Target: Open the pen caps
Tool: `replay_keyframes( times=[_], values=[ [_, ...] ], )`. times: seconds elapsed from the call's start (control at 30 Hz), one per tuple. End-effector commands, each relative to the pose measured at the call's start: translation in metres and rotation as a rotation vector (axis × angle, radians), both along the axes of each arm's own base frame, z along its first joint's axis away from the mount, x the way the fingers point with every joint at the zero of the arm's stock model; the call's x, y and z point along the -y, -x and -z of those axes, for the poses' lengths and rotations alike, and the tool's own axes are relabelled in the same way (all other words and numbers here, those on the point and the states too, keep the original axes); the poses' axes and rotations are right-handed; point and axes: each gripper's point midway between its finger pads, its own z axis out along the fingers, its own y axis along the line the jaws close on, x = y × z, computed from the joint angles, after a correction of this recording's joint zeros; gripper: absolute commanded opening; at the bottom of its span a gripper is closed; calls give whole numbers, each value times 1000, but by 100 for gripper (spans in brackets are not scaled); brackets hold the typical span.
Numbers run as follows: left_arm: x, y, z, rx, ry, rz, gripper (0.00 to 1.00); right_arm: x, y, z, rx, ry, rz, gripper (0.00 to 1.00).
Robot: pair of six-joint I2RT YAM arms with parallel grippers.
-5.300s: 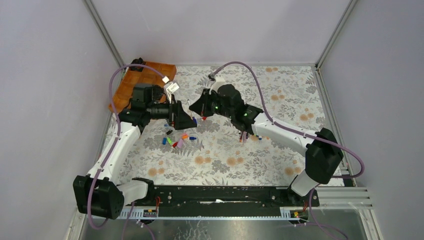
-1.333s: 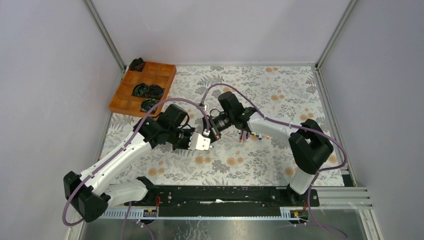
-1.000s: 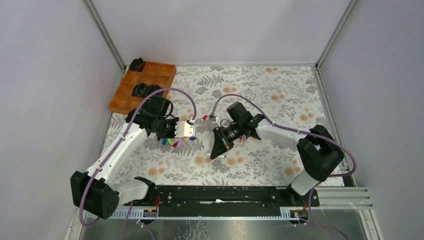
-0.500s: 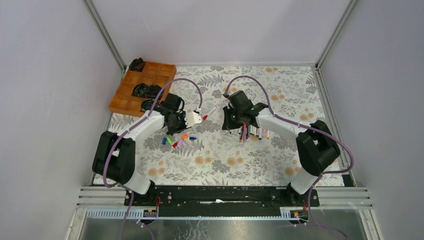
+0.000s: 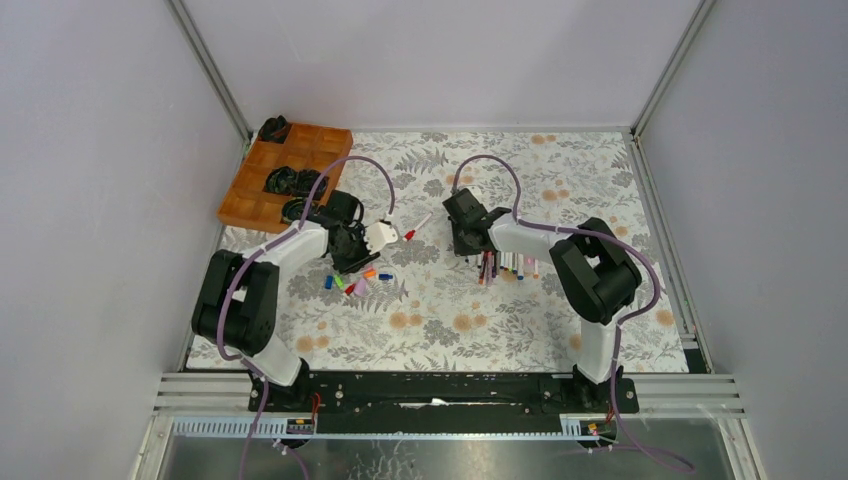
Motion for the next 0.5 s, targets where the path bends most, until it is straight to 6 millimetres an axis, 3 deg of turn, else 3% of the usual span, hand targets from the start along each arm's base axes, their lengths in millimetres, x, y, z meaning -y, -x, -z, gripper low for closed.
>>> replay_keyframes(
  times=[0.0,0.2,0.33,0.43,0.47],
  values=[
    [11,3,-8,-14,71,12,40,14,-12,3,38,79,60,7],
    [18,5,-29,-25,107,15,45,24,-7,4,31,118,67,16],
    [22,5,-56,-33,133,11,65,30,-3,0,32,134,62,29],
    [24,1,-82,-32,162,-27,69,31,-1,-4,31,137,56,34],
    [25,-1,-91,-30,177,-39,78,31,0,-5,29,137,55,36]
  ],
)
